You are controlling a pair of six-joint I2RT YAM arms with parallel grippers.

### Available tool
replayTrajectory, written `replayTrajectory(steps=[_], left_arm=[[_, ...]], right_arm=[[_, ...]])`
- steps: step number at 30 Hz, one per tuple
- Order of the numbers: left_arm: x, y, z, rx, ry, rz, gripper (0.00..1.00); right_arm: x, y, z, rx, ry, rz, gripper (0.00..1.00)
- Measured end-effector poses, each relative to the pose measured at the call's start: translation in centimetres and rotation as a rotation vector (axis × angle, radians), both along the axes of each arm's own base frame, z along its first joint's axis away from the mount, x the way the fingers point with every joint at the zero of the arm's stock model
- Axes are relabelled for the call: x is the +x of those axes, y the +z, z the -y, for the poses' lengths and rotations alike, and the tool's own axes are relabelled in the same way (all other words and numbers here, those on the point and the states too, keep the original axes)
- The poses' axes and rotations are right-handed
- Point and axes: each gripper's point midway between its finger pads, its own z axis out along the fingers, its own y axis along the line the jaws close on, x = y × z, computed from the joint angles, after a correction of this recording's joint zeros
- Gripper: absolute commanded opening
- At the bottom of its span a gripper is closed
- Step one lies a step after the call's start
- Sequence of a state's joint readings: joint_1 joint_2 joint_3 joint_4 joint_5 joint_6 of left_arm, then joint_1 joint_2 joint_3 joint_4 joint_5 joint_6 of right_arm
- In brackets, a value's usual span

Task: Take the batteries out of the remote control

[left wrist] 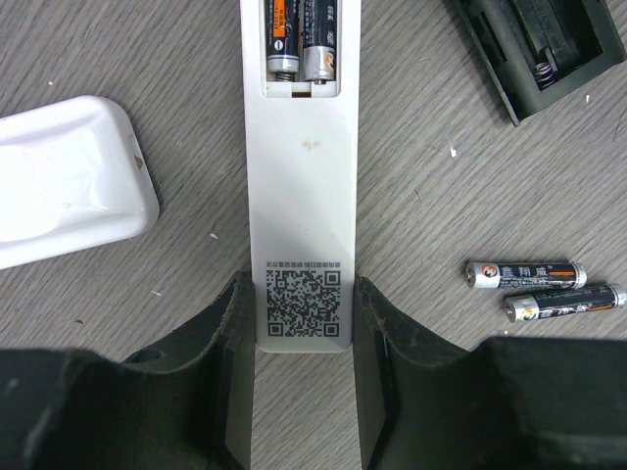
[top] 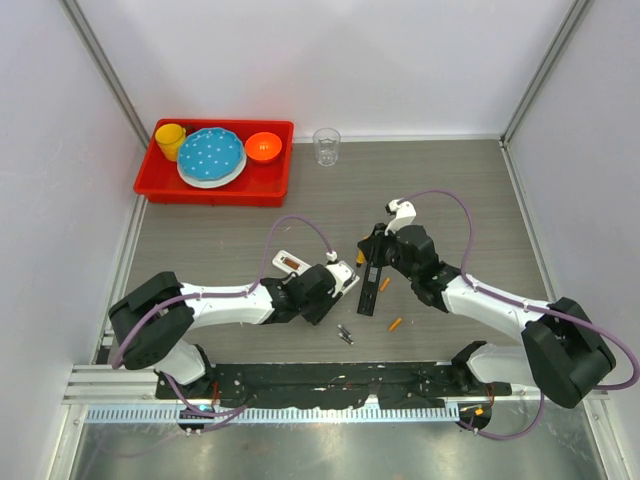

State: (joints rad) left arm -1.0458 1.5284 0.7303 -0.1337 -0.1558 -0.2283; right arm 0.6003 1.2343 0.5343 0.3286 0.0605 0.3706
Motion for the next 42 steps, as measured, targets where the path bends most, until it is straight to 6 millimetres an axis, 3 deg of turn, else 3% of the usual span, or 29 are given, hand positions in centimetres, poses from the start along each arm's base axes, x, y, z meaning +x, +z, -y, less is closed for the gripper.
replayTrajectory(steps=[42], left_arm=[[0.0,0.0,0.0,-0.001,0.000,0.000,0.00]], right_arm=[[-0.2,0.1,-1.3,-0.076,-0.078,0.088,0.01]])
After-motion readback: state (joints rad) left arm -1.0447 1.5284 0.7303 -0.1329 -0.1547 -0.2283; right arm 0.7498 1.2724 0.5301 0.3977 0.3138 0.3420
